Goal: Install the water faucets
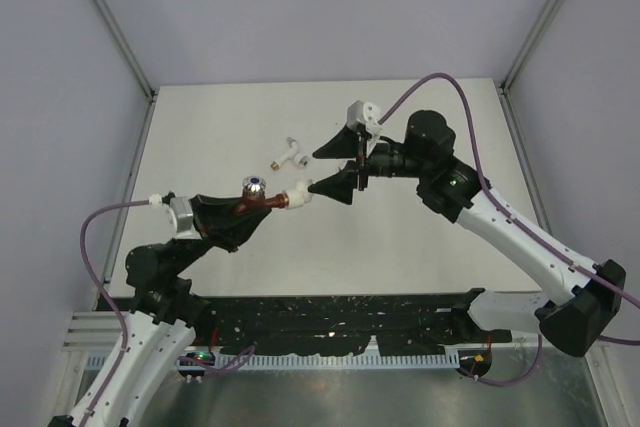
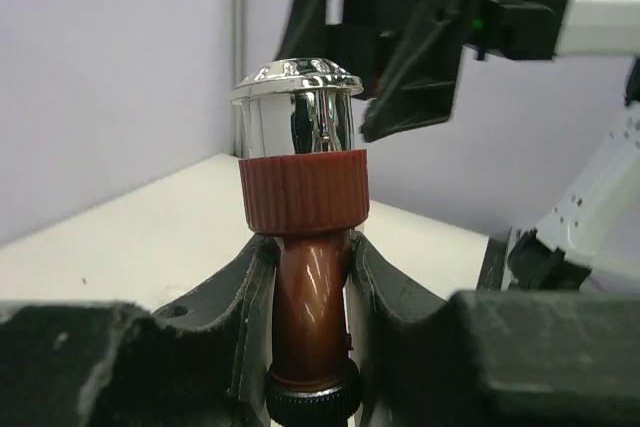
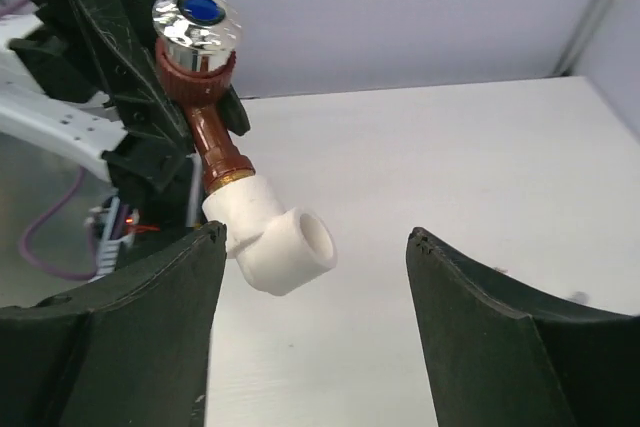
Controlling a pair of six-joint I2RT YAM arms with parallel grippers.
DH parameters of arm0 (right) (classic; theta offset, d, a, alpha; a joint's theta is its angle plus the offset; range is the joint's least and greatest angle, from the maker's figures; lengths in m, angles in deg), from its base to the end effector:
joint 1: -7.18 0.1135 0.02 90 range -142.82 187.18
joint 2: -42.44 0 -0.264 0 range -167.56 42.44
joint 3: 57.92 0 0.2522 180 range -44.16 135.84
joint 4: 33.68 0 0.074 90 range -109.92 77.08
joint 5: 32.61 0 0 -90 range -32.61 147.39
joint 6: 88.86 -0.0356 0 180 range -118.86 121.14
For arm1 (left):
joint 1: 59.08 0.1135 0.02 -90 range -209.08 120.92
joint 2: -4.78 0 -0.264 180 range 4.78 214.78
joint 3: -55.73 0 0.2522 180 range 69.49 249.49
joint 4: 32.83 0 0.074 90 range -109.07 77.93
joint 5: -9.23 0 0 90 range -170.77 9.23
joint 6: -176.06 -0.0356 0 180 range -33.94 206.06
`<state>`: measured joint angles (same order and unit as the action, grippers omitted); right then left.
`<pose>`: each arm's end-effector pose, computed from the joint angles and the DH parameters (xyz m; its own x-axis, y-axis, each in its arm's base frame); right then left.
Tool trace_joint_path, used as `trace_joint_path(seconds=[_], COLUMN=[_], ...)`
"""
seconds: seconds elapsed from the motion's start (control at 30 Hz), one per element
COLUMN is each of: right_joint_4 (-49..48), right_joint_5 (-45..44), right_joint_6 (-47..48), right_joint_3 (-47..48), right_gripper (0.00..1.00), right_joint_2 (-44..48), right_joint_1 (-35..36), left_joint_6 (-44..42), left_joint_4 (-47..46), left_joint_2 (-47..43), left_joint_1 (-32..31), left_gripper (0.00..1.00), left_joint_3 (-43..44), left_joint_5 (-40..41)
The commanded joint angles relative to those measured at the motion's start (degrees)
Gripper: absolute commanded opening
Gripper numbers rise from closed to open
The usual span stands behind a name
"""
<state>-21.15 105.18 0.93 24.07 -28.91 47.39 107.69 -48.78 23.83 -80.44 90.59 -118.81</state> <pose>0.1978 0.2017 0.4070 -0.0288 -0.0212 -0.9994 -0.9990 0.0352 0.0281 0.0850 -0.0568 0.3221 0.1701 -0.3782 -0.9099 0.9009 0.4338 -0.0119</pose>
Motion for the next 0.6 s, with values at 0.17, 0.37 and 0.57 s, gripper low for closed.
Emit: trace_joint_path(seconds=[0.17, 0.37, 0.57], right_joint_4=[-12.0, -18.2, -22.7], right_joint_5=[-13.4, -20.8, -24.3], right_joint_6=[27.2, 43.1, 51.8], right_joint_3=[-14.6, -24.1, -27.2], right_gripper=[0.8, 0.81, 0.82], right_joint_2=[13.9, 17.6, 16.5], right_joint_1=[1.7, 8.6, 13.9], left_joint_6=[35.0, 49.2, 55.7], left_joint_4=[25.2, 29.5, 27.9], left_joint_2=[3.2, 8.9, 14.2], left_joint_1=[-0.1, -0.1, 0.0], left_gripper=[0.0, 0.0, 0.0], left_joint_3=[9.3, 11.9, 13.0], left_joint_5=[22.5, 20.8, 13.8])
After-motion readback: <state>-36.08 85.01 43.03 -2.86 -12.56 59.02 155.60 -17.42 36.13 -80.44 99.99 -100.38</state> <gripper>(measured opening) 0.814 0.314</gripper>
